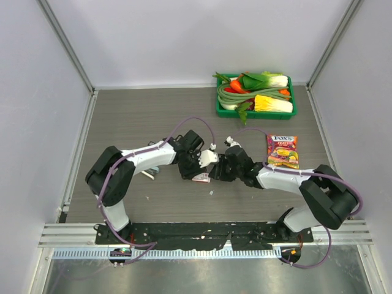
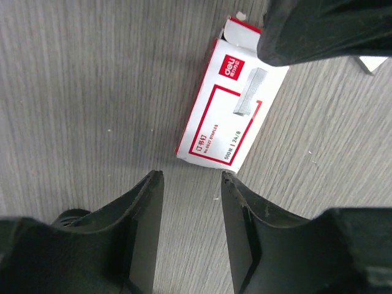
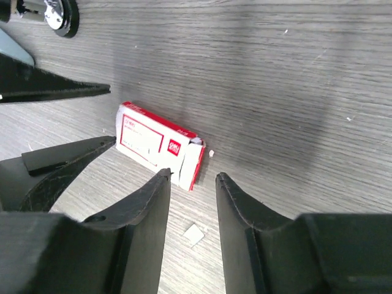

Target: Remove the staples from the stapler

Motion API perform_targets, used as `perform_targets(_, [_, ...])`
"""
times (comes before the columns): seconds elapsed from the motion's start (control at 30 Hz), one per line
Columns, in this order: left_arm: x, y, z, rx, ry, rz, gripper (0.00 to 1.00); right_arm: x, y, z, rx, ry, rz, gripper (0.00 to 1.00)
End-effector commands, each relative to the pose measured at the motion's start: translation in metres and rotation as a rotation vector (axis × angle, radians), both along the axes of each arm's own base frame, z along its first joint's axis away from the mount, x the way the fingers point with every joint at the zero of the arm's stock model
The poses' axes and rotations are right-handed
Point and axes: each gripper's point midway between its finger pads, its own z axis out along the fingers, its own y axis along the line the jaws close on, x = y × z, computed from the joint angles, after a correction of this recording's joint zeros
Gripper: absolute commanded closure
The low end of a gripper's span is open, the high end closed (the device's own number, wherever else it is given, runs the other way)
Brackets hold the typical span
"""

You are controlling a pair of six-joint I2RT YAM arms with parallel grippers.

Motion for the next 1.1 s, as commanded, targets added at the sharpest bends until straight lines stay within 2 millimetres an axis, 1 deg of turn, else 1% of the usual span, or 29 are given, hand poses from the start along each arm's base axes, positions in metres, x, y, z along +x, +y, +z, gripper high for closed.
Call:
perform_targets(0.0, [0.009,-0.025,0.044,-0.101,-0.039,0.038,0.53,0.004,0.016,0.041,0.085,-0.118,0.103,0.56])
perform_targets(0.03, [0.008,-0.026,0.051,-0.114,-0.037,0.042,0.52,0.006,0.015,0.043,0.083,-0.124,0.099,0.47])
perform_targets(0.1, [0.001,-0.026,0.062,-0.127,-0.012,0.051,0.48,0.006,0.009,0.043,0.063,-0.127,0.095,0.46])
perform_targets(0.13, [0.001,-0.026,0.073,-0.145,-0.024,0.053,0.45,0.007,0.007,0.048,0.058,-0.142,0.09,0.45])
perform_targets(0.17, [-0.002,-0.026,0.077,-0.152,-0.019,0.056,0.38,0.007,0.002,0.046,0.038,-0.138,0.087,0.45])
perform_targets(0.23, [-0.005,-0.023,0.092,-0.172,-0.02,0.075,0.34,0.009,-0.004,0.053,0.025,-0.159,0.075,0.44])
perform_targets(0.27, [-0.01,-0.021,0.098,-0.176,-0.009,0.081,0.29,0.009,-0.006,0.054,0.009,-0.167,0.08,0.44])
perform_targets(0.3, [-0.01,-0.02,0.105,-0.191,-0.004,0.101,0.25,0.007,-0.011,0.052,-0.016,-0.154,0.081,0.44])
perform_targets(0.33, [-0.011,-0.019,0.116,-0.215,-0.013,0.109,0.11,0.01,-0.011,0.059,-0.021,-0.172,0.075,0.43])
perform_targets(0.37, [-0.013,-0.016,0.121,-0.221,-0.004,0.12,0.03,0.011,-0.016,0.06,-0.047,-0.171,0.063,0.43])
perform_targets(0.4, [-0.009,-0.014,0.129,-0.236,-0.008,0.139,0.0,0.014,-0.018,0.062,-0.065,-0.182,0.057,0.43])
perform_targets(0.43, [-0.008,-0.01,0.135,-0.244,-0.009,0.158,0.0,0.021,-0.019,0.072,-0.075,-0.203,0.041,0.39])
perform_targets(0.47, [-0.008,-0.004,0.142,-0.247,-0.007,0.173,0.0,0.025,-0.028,0.07,-0.129,-0.198,0.01,0.39])
perform_targets(0.5, [0.001,0.002,0.152,-0.264,-0.018,0.206,0.0,0.026,-0.031,0.072,-0.155,-0.203,0.017,0.39])
perform_targets(0.53, [0.005,0.007,0.159,-0.277,-0.012,0.238,0.0,0.031,-0.029,0.084,-0.158,-0.22,0.01,0.39])
perform_targets(0.57, [0.007,0.014,0.164,-0.283,0.001,0.266,0.0,0.03,-0.032,0.084,-0.178,-0.209,0.011,0.39])
perform_targets(0.6, [0.021,0.026,0.177,-0.312,-0.015,0.324,0.0,0.031,-0.032,0.089,-0.178,-0.22,0.015,0.39])
perform_targets(0.67, [0.024,0.035,0.186,-0.35,0.027,0.384,0.0,0.035,-0.032,0.101,-0.175,-0.252,0.015,0.39])
perform_targets(0.7, [0.033,0.047,0.193,-0.372,0.021,0.435,0.0,0.035,-0.031,0.11,-0.156,-0.275,0.016,0.39])
perform_targets(0.83, [0.034,0.064,0.197,-0.406,0.027,0.51,0.0,0.036,-0.027,0.126,-0.126,-0.307,0.025,0.39])
perform_targets(0.87, [0.033,0.065,0.199,-0.421,0.027,0.513,0.0,0.035,-0.028,0.127,-0.13,-0.307,0.027,0.39])
perform_targets(0.9, [0.032,0.071,0.197,-0.424,0.031,0.529,0.0,0.035,-0.028,0.129,-0.132,-0.309,0.029,0.39])
perform_targets(0.97, [0.03,0.076,0.204,-0.449,0.011,0.54,0.0,0.035,-0.029,0.131,-0.138,-0.309,0.036,0.39])
perform_targets(1.07, [0.03,0.087,0.204,-0.475,0.006,0.578,0.0,0.035,-0.031,0.14,-0.137,-0.332,0.032,0.38])
